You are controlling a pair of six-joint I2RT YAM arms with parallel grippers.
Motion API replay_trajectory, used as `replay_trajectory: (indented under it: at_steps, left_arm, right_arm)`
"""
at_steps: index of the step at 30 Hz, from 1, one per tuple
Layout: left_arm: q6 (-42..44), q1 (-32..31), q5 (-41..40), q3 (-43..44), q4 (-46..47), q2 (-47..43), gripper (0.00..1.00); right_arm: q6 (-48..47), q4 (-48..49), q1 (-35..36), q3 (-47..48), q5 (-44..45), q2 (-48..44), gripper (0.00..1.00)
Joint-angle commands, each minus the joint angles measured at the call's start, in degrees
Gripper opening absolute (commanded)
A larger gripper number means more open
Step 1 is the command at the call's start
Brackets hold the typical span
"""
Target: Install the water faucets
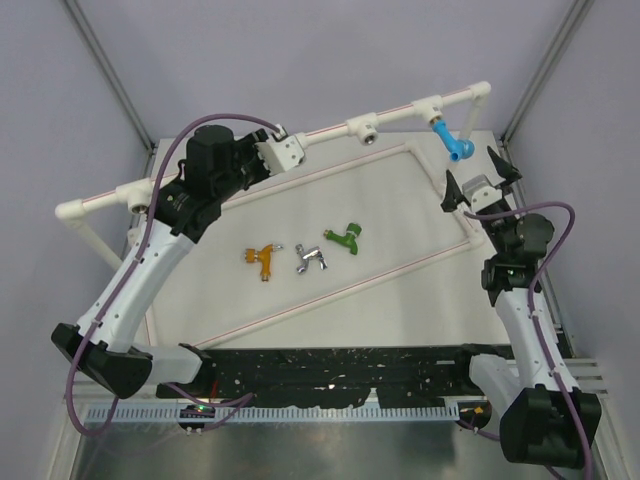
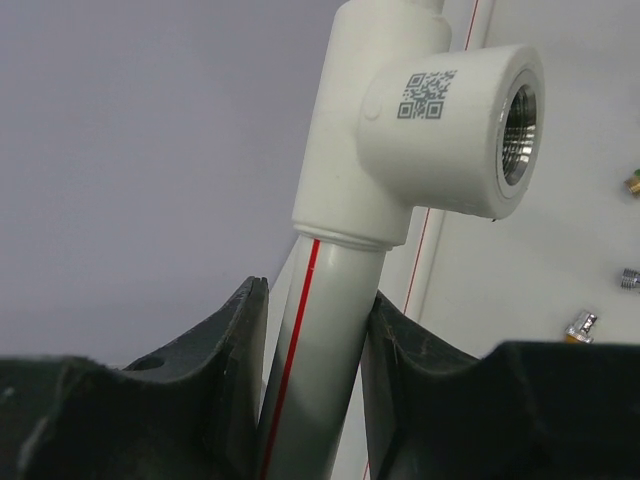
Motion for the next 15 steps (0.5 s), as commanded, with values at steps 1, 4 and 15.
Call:
replay_trajectory:
  at_steps: [1,4,15]
  left_arm:
    - [-14.53,-0.3,-2.45,1.51,-3.25,-1.22,0.0]
    - [-14.8,-0.29,-1.92,1.68,-3.6,-1.31,0.0]
    - [-15.5,-0.29,-1.48,2.39,-5.27,-1.57,0.0]
  right_arm:
    - [-6.44,9.1,-0.17,2.5,-0.86,1.75,0.91]
    - [-6.08,11.31,-0.17,4.17,-2.7,4.38,0.88]
    - [-5.03,10.97,-0.17,9.8,-9.21,9.31,0.74]
